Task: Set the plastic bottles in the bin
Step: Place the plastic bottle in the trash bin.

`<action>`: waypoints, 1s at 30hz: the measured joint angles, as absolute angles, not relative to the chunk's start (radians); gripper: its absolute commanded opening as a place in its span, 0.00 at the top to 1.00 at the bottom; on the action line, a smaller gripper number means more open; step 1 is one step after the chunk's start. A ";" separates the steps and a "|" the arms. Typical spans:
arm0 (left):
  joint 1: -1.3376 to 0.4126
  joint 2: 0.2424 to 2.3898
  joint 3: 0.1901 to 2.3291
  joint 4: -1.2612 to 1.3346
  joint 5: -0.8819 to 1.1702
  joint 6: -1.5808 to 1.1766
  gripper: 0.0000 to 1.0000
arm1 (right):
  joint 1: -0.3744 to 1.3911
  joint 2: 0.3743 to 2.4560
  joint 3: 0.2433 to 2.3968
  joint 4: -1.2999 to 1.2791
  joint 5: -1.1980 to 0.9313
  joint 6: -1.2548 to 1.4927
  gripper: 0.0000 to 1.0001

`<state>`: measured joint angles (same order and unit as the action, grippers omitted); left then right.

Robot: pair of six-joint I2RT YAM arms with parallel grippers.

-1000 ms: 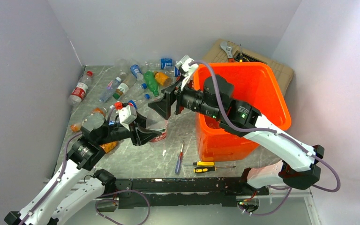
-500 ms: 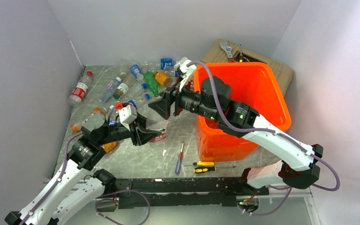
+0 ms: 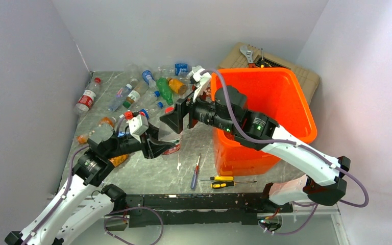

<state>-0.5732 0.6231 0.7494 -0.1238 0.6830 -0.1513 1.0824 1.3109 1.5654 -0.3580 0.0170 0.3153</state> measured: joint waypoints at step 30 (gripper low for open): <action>-0.583 0.533 0.739 -0.140 0.556 -0.133 0.01 | 1.087 1.330 1.980 -0.516 0.077 0.218 1.00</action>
<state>-0.5835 0.5327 0.7387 -0.1398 0.5560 -0.1333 1.0870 1.3300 1.9800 -0.5163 0.0769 0.2180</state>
